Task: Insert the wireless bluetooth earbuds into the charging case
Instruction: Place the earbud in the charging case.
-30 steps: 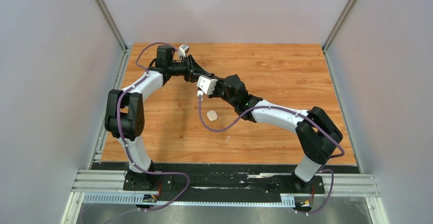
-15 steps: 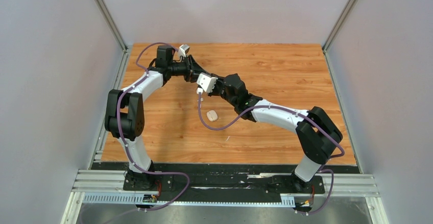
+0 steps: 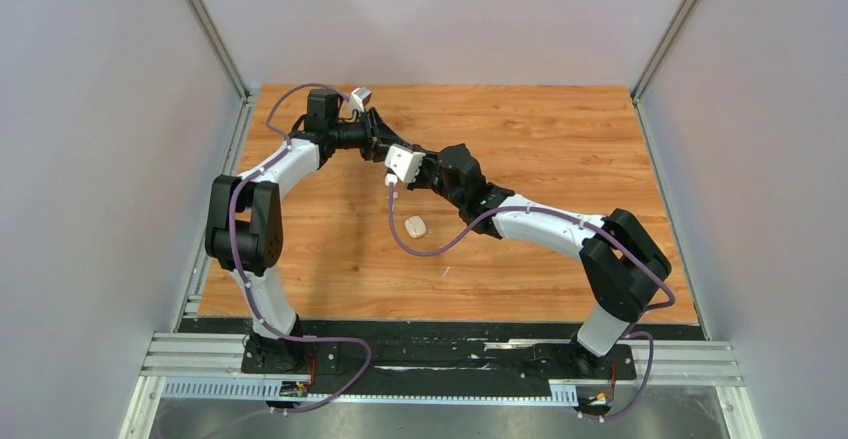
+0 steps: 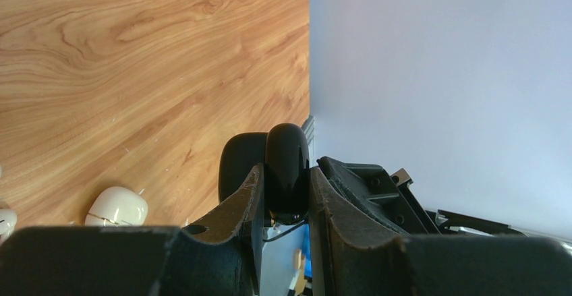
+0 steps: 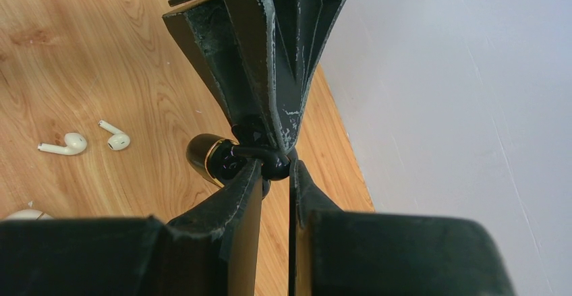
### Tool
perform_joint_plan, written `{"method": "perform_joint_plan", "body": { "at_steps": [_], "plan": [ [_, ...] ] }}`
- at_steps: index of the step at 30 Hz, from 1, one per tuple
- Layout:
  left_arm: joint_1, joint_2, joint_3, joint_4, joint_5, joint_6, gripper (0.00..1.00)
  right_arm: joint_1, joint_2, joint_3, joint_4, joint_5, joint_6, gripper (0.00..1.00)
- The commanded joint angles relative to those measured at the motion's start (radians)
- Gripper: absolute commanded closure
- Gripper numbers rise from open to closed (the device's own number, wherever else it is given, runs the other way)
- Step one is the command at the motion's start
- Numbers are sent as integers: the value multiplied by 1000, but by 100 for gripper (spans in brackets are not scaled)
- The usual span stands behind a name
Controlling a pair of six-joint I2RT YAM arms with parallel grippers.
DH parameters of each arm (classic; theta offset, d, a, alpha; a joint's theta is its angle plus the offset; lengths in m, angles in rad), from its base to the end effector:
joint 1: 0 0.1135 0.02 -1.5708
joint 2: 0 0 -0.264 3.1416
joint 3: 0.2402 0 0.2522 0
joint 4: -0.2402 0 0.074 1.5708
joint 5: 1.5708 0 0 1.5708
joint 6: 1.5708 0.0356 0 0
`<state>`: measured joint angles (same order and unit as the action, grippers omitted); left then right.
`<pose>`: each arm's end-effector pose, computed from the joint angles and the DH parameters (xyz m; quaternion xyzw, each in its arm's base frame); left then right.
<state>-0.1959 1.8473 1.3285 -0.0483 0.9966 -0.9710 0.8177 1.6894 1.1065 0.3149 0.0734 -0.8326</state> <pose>0.3995 -0.1098 0.2480 -0.0782 0.7999 -0.5825 0.1218 0.2716 0.2859 0.2619 -0.5687 0.5555 -0.0337 0.6057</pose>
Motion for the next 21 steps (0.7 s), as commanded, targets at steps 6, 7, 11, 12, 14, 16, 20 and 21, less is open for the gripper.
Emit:
{"method": "perform_joint_plan", "body": {
  "at_steps": [6, 7, 11, 12, 14, 16, 20, 21],
  "plan": [
    [4, -45, 0, 30, 37, -14, 100, 15, 0, 27, -18, -9, 3, 100],
    [7, -44, -1, 30, 37, -16, 100, 15, 1, 27, -19, -2, 3, 100],
    [10, -44, -7, 38, 36, -26, 100, 15, -2, 24, -21, 5, 3, 100],
    [10, -44, -8, 39, 36, -28, 100, 15, -2, 24, -19, 10, 3, 100],
    [10, -45, -11, 42, 37, -33, 100, 15, -1, 26, -17, 13, 6, 100],
    [10, -46, -13, 42, 36, -35, 100, 15, -1, 27, -15, 16, 11, 100],
    [12, -45, -14, 43, 36, -35, 100, 15, 2, 27, -22, 10, 10, 100],
    [12, -46, -14, 43, 36, -36, 100, 15, 3, 27, -23, 8, 11, 100]
  ]
}}
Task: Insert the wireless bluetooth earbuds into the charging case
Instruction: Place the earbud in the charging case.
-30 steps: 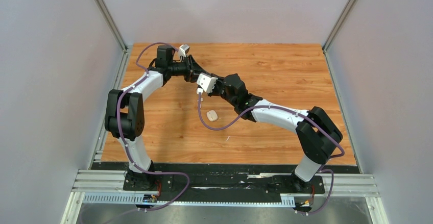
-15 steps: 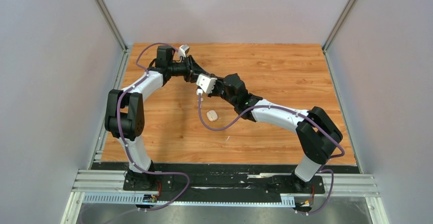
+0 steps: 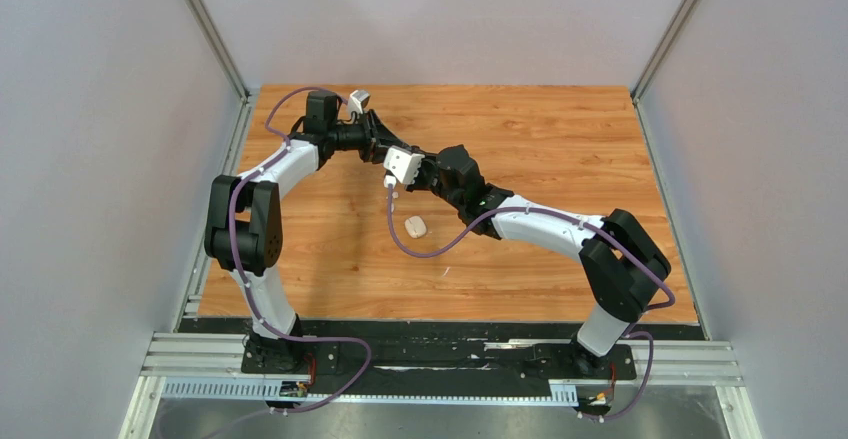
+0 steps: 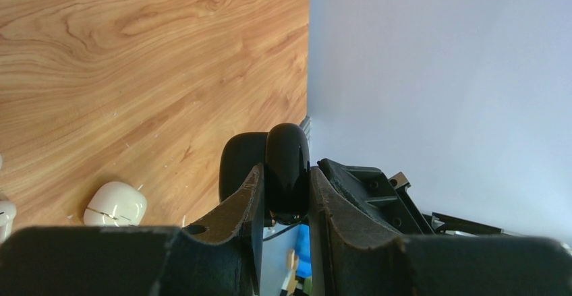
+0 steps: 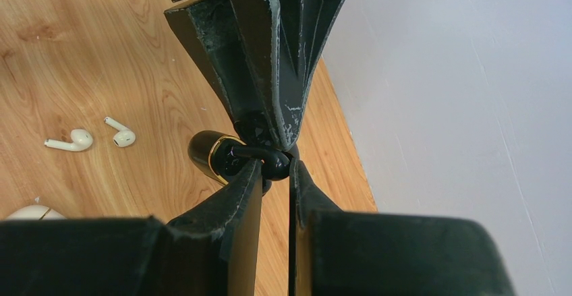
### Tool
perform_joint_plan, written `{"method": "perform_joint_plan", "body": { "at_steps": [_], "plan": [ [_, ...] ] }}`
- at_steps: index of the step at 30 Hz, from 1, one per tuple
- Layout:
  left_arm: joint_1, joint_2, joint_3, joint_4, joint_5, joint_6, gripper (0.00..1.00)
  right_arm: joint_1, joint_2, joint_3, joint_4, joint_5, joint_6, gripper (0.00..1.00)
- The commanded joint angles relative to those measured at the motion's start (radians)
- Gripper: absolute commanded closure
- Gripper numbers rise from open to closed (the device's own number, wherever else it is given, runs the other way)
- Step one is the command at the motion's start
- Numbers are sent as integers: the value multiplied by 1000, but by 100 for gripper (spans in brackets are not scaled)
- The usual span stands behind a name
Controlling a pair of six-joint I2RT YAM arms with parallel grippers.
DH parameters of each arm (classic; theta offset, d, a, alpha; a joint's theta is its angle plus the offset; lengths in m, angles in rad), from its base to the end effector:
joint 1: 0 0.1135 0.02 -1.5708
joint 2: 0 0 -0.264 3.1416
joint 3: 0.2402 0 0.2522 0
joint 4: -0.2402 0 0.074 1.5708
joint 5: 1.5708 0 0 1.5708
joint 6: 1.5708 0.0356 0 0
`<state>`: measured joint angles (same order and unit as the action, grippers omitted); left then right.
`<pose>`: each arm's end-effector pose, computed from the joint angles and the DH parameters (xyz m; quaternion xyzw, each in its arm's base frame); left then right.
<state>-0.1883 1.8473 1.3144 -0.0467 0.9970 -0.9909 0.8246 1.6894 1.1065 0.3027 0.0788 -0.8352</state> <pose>0.3988 -0.1064 0.2436 -0.0925 0.8001 -0.5818 0.1133 0.2695 0.2874 0.2606 -0.5730 0.5563 -0.0347 0.6008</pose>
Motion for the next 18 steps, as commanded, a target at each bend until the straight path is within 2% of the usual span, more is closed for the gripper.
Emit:
{"method": "perform_joint_plan", "body": {
  "at_steps": [1, 18],
  "plan": [
    [4, -47, 0, 41, 35, -17, 100, 8, 4, 27, -12, 0, 14, 100],
    [15, -39, -5, 70, 34, -40, 100, 6, 7, 35, -15, 13, 22, 100]
  ]
}}
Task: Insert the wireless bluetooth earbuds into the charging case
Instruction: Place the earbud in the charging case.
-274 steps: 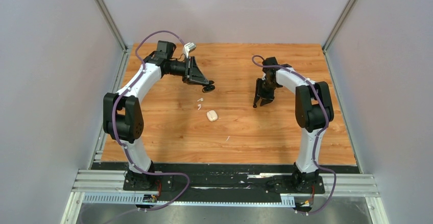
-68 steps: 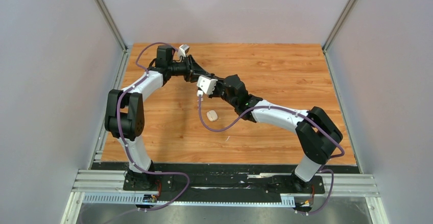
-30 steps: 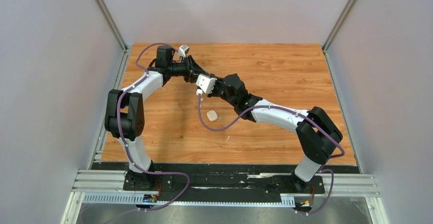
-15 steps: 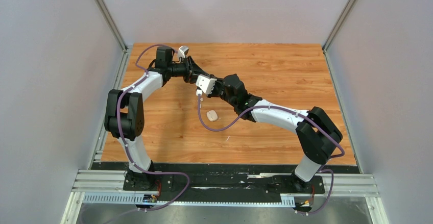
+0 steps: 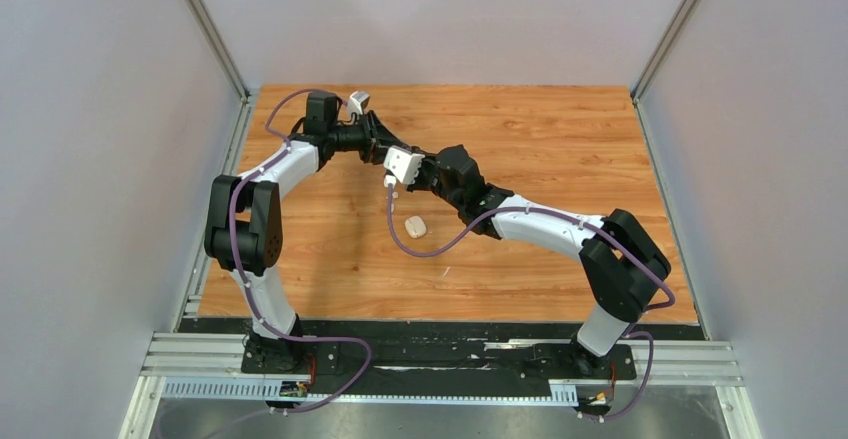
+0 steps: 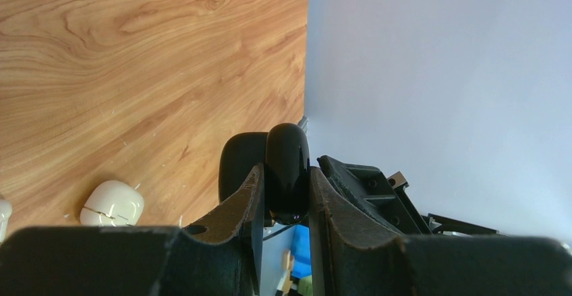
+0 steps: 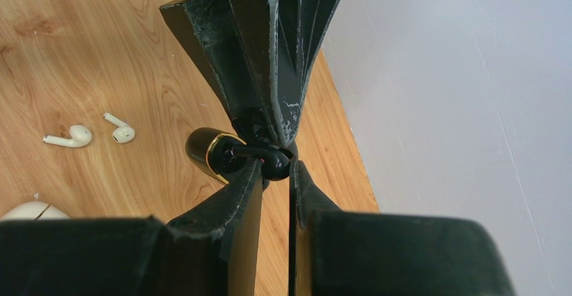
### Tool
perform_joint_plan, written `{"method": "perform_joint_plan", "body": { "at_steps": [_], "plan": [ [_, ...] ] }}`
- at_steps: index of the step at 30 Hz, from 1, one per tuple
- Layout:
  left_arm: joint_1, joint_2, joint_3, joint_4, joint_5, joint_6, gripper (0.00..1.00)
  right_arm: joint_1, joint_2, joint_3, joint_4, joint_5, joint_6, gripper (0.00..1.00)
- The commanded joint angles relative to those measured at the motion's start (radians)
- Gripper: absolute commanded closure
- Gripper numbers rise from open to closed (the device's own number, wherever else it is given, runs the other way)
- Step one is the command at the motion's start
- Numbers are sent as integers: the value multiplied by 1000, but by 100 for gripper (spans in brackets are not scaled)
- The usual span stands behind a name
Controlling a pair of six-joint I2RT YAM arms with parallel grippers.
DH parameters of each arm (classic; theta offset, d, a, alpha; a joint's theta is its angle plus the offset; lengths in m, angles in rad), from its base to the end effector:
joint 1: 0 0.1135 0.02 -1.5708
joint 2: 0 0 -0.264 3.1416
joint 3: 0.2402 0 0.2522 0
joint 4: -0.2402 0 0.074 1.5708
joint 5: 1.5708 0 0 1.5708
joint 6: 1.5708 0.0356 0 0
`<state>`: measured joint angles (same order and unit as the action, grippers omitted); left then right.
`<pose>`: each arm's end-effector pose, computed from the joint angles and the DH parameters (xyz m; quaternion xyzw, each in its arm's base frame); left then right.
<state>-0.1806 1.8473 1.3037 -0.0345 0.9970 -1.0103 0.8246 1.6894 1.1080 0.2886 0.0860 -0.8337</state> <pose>0.3989 -0.1032 0.2411 -0.1029 0.7986 -0.5827 0.1105 0.2695 0.2870 0.2597 -0.5740 0.5606 -0.0372 0.5957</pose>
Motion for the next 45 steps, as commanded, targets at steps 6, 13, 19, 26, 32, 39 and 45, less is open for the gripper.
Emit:
{"method": "perform_joint_plan", "body": {
  "at_steps": [6, 13, 19, 26, 32, 39, 45],
  "plan": [
    [7, -31, 3, 72, 36, -39, 100, 6, 5, 31, -6, -24, 17, 100],
    [7, -28, -6, 91, 40, -63, 100, 6, -1, 26, -19, -53, 17, 100],
    [6, -29, -5, 93, 41, -63, 100, 6, 11, 35, -9, -37, 9, 100],
    [9, -36, -12, 101, 41, -66, 100, 7, 21, 42, -64, -61, -8, 100],
    [9, -36, -12, 106, 42, -71, 100, 8, 29, 59, -102, -69, -6, 97],
    [13, -33, -14, 115, 44, -79, 100, 8, 35, 79, -157, -69, 30, 73],
    [13, -35, -22, 121, 44, -84, 100, 8, 35, 87, -164, -70, 56, 72]
  ]
}}
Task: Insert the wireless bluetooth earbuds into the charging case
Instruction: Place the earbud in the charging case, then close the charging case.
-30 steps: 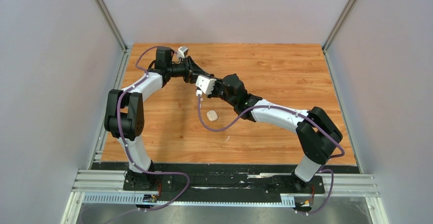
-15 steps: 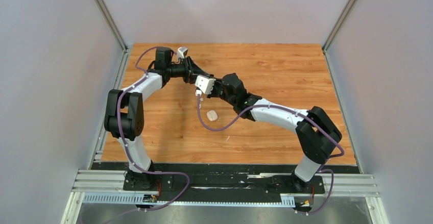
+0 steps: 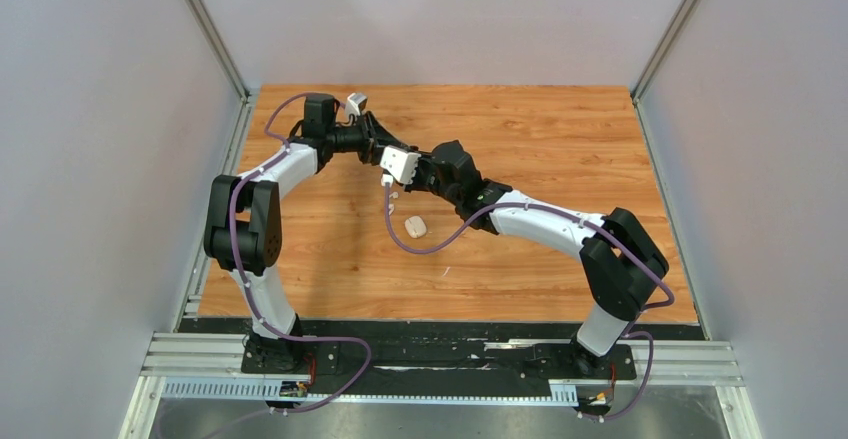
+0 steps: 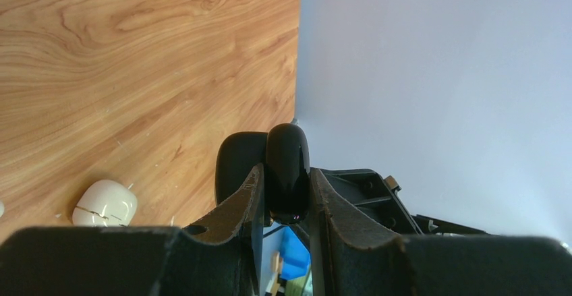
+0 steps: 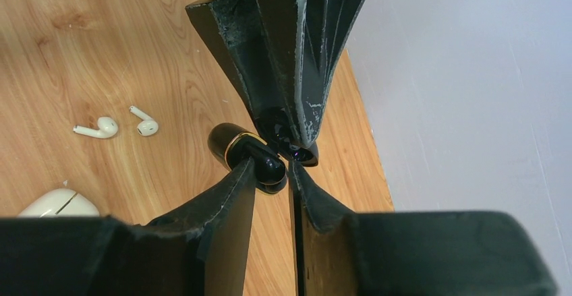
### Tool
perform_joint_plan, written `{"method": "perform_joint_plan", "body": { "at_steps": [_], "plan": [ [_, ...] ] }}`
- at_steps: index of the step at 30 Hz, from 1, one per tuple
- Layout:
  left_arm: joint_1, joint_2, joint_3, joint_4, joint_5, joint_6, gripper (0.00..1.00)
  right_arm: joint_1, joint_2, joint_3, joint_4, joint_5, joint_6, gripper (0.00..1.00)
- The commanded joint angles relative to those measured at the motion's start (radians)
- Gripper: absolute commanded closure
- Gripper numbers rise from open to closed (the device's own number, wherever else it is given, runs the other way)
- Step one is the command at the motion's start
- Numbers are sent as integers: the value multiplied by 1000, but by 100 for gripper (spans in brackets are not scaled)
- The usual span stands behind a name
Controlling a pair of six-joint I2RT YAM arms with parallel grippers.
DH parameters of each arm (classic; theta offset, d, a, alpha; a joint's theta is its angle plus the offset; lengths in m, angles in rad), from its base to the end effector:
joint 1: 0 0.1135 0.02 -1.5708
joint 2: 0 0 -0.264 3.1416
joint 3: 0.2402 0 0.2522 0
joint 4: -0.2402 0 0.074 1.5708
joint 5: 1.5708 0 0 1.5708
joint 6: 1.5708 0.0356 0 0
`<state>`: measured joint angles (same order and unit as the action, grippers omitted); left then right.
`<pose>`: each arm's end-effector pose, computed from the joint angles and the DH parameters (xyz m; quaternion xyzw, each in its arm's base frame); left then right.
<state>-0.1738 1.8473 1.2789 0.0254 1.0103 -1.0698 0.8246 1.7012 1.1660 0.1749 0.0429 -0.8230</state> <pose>0.3990 -0.1007 0.2382 -0.1157 0.7899 -0.5931 0.1042 0.2714 0.2913 0.2633 -0.5950 0.5676 -0.0172 0.5689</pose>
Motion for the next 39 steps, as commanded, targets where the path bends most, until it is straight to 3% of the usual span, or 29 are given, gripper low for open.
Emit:
{"method": "perform_joint_plan", "body": {
  "at_steps": [1, 10, 17, 21, 28, 32, 34, 39],
  "plan": [
    [7, -35, 2, 62, 30, -24, 100, 8, 23, 33, -52, -27, 51, 71],
    [7, -40, -1, 63, 30, -22, 100, 3, 9, 71, -103, -26, 111, 58],
    [7, -31, 1, 67, 38, -21, 100, -34, -22, 147, -368, -283, 152, 47],
    [7, -32, 2, 63, 44, -18, 100, -57, -38, 181, -426, -320, 191, 47],
    [7, -12, 55, 2, 89, 77, 100, -170, -51, 361, -595, -391, 397, 42],
    [7, 8, 133, -99, 178, 240, 100, -301, -64, 399, -678, -562, 512, 30],
    [6, 12, 157, -132, 241, 289, 100, -360, -56, 384, -700, -719, 518, 29],
    [5, -13, 145, 8, 372, 269, 100, -432, 24, 415, -769, -1086, 442, 29]
  ]
}}
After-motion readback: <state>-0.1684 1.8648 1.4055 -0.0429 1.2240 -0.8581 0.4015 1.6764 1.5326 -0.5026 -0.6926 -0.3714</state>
